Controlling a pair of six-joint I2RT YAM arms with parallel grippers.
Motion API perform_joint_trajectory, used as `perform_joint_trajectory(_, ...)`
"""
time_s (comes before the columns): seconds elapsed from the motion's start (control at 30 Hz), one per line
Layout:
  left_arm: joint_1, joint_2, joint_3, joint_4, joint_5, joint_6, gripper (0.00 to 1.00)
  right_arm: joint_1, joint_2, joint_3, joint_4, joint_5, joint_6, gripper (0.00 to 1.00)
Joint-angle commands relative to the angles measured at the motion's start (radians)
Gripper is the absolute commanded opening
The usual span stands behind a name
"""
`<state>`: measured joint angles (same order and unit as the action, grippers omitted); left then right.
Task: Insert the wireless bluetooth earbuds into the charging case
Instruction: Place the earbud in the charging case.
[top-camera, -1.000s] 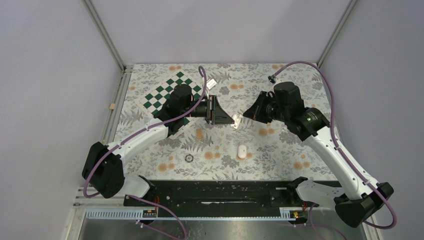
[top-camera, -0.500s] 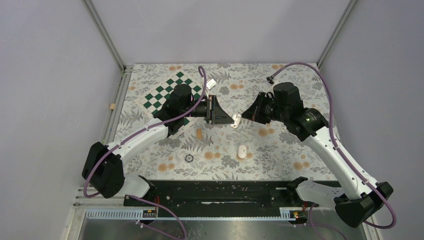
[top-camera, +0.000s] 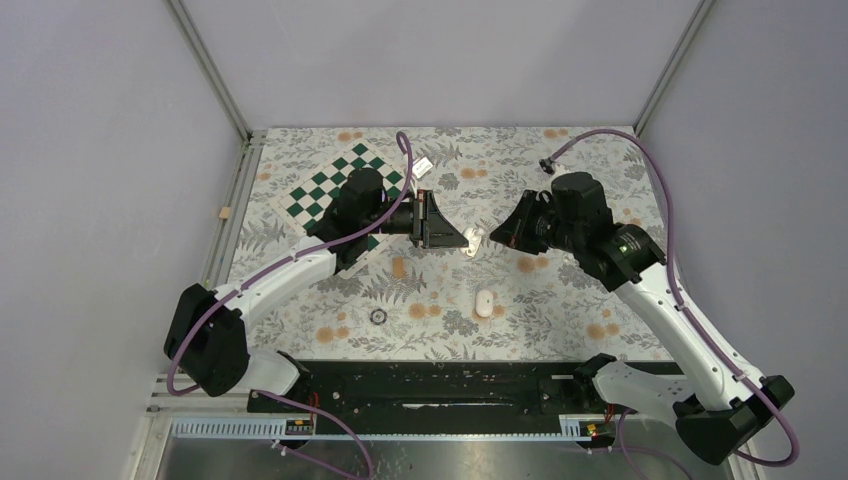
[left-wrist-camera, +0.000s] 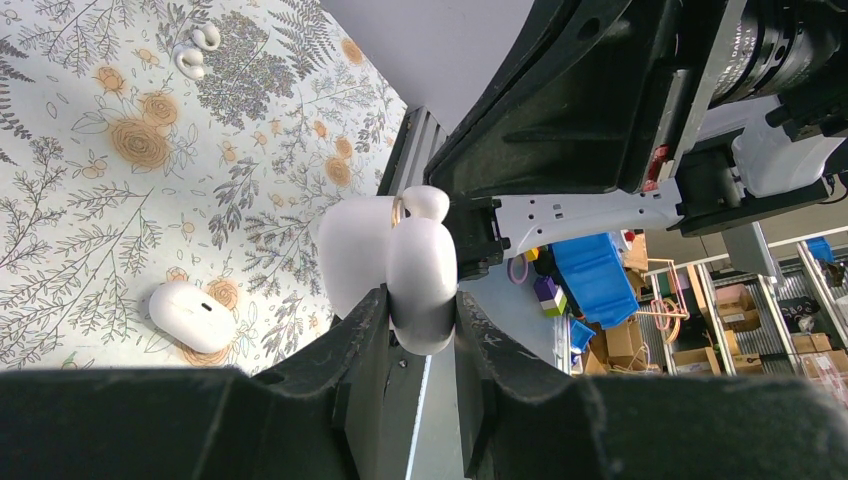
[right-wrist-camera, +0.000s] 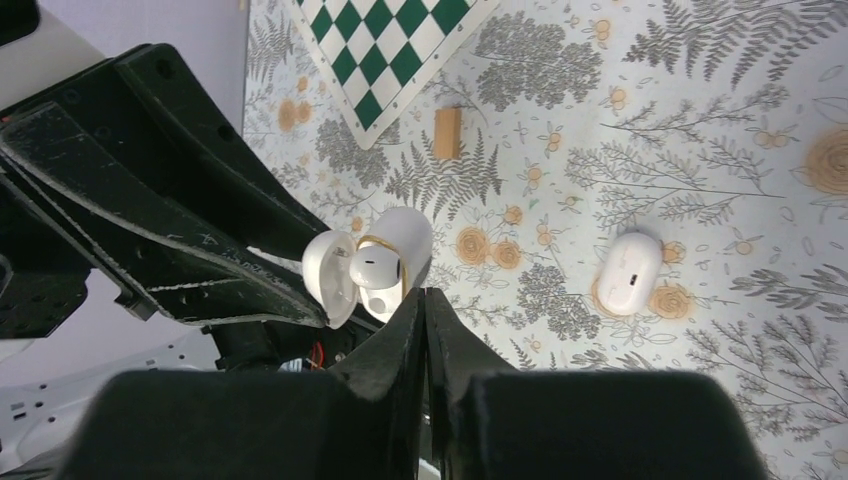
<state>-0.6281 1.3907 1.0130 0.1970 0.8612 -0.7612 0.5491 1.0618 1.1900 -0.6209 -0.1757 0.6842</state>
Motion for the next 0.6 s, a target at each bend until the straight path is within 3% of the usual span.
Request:
perform_joint_trajectory(0.0,0.005,-0.031,0.012,0.063,0.019,-0.006,0.0,0.008,-0.022,0.045,-0.037,0.092,-0.04,0.09)
perform_joint_trajectory(0.57,0.007,-0.031,0.012,0.066,0.015,-0.01,0.0,0.009,0.049,0.081,0.048,0.002,-0.01,0.07)
